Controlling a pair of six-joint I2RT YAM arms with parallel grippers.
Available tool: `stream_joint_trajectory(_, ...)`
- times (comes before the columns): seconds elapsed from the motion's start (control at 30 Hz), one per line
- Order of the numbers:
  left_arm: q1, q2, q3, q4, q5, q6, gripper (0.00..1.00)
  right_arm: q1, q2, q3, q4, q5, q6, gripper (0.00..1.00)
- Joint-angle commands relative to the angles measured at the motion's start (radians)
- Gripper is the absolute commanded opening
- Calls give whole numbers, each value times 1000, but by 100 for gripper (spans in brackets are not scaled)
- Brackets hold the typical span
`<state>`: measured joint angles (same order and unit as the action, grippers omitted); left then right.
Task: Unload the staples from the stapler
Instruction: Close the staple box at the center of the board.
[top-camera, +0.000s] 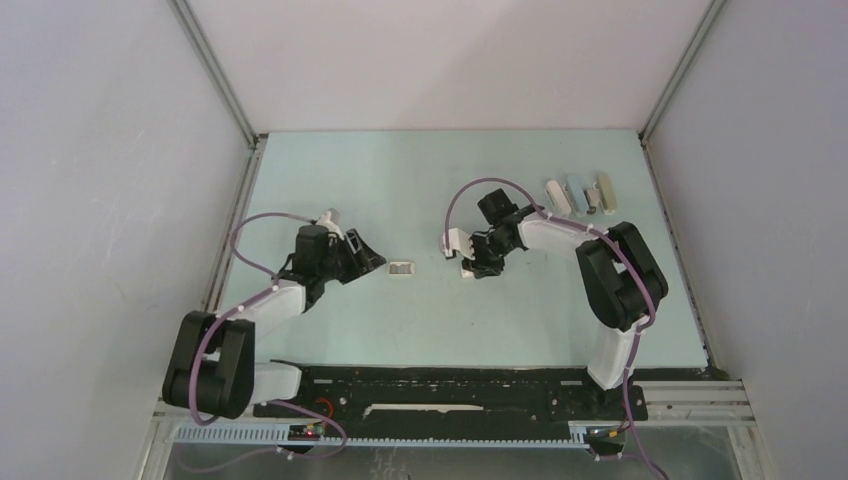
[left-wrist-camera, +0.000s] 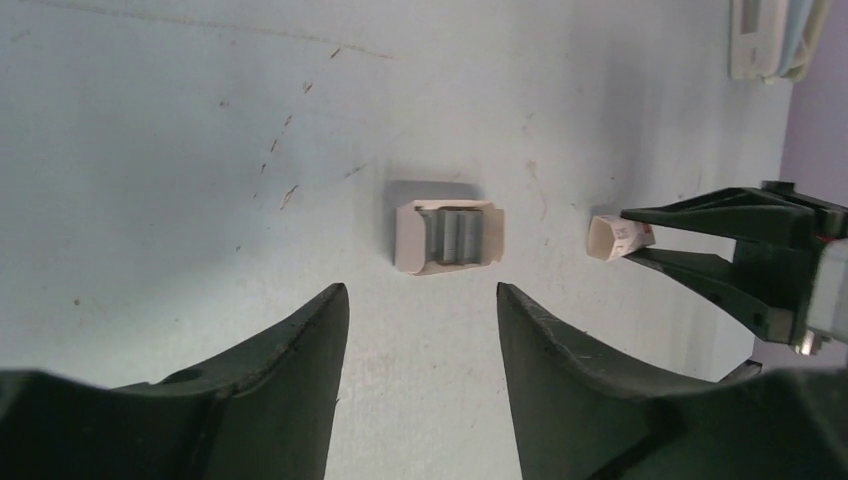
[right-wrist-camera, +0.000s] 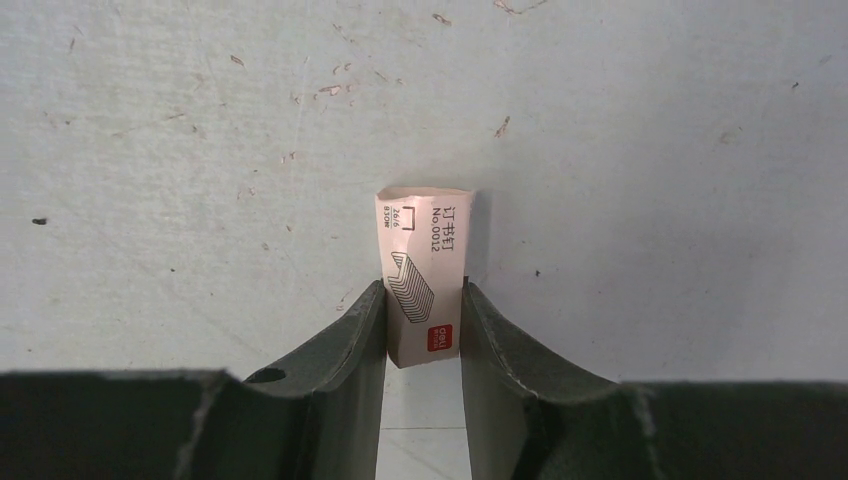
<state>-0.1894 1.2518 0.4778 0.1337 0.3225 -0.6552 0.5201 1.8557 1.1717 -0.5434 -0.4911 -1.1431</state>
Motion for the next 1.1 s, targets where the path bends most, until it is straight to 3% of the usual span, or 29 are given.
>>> stream_joint_trajectory(0.0,7,68,31,37,9,6,58,29,-39,-13,-36,13,-18,38)
stream_joint_trajectory(0.27,6,211,95,35,11,-10,44,52,-42,-13,-36,25,-9,38)
stream_joint_trajectory(1.07,-24,387,179,76,148,-6,36,104,10,49,-34,72,35,38)
